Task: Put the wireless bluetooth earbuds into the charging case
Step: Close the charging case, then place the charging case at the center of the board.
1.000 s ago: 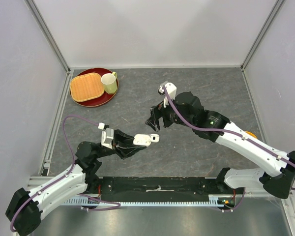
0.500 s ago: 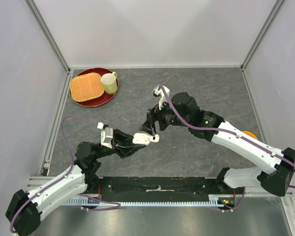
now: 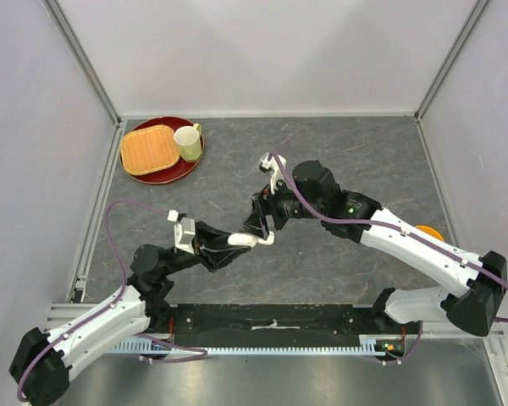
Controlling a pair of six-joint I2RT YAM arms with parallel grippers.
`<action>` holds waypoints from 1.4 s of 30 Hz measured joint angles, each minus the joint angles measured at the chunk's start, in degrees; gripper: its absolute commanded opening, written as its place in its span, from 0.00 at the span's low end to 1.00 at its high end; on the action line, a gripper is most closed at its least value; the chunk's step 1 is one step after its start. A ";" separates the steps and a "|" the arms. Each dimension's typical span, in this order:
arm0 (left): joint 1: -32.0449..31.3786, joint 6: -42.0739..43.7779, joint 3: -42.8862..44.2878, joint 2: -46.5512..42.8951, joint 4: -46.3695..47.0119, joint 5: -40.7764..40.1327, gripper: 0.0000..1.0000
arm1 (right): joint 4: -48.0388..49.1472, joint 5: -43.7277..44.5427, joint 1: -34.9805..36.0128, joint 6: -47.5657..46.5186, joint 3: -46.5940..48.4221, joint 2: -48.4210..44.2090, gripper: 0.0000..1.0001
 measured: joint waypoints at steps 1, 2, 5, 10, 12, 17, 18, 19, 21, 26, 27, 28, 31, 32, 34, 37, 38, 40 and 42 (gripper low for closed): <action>-0.02 0.00 0.00 0.00 -0.22 -0.28 0.02 | 0.04 0.52 0.00 -0.02 -0.04 0.00 0.87; -0.02 0.00 0.00 -0.02 -0.39 -0.70 0.02 | 0.02 1.73 0.04 0.04 -0.07 0.00 0.88; 0.00 -0.04 0.00 -0.04 -2.10 -3.37 0.02 | -0.20 7.21 0.13 0.50 -0.59 -0.31 0.94; 0.00 -1.29 0.52 -0.02 -8.17 -7.78 0.02 | -1.79 20.09 -0.09 2.69 -2.05 -1.90 0.98; 0.00 -2.45 0.74 0.31 -10.69 -9.49 0.02 | -2.43 25.05 -0.83 4.17 -2.71 -2.91 0.98; 0.00 -6.45 2.51 3.10 -18.08 -14.10 0.02 | -3.26 32.89 -5.29 8.15 -6.34 -6.82 0.98; 0.00 -7.34 3.56 4.22 -20.22 -15.08 0.02 | -3.39 33.57 -6.69 8.90 -7.21 -7.58 0.98; 0.00 -8.20 4.72 5.46 -22.62 -16.02 0.02 | -3.43 33.75 -7.85 9.51 -7.87 -8.13 0.98; 0.02 -10.01 6.93 8.24 -26.27 -17.57 0.02 | -3.72 33.81 -10.62 10.78 -9.31 -9.09 0.98; 0.15 -14.43 8.87 14.84 -30.47 -19.23 0.02 | -4.44 32.28 -14.29 12.28 -10.93 -9.27 0.98; 0.15 -15.32 8.87 16.11 -30.97 -19.43 0.02 | -4.59 31.80 -14.51 12.44 -11.02 -9.27 0.98; 0.17 -16.13 8.87 17.35 -31.21 -19.47 0.02 | -4.59 31.32 -14.67 12.57 -11.13 -9.27 0.98; 0.22 -18.36 8.96 20.79 -31.52 -19.19 0.02 | -4.57 30.18 -14.80 12.83 -11.54 -9.33 0.98; 0.28 -18.86 9.14 21.92 -31.54 -18.75 0.02 | -4.57 29.92 -14.84 12.85 -11.78 -9.33 0.98; 0.44 -19.58 9.94 24.55 -31.56 -17.22 0.02 | -4.61 29.59 -14.91 12.87 -12.22 -9.33 0.98; 0.52 -20.33 11.37 28.41 -31.26 -14.38 0.02 | -4.74 29.20 -15.08 12.85 -12.61 -9.33 0.98; 0.55 -20.50 11.43 28.96 -31.12 -13.84 0.02 | -4.74 29.11 -15.19 12.85 -12.66 -9.33 0.98; 0.55 -21.62 11.39 30.23 -30.21 -12.68 0.02 | -4.76 28.74 -15.30 12.85 -12.68 -9.35 0.98; 0.55 -22.64 11.23 30.99 -28.89 -11.96 0.04 | -4.76 28.61 -15.32 12.87 -12.79 -9.49 0.98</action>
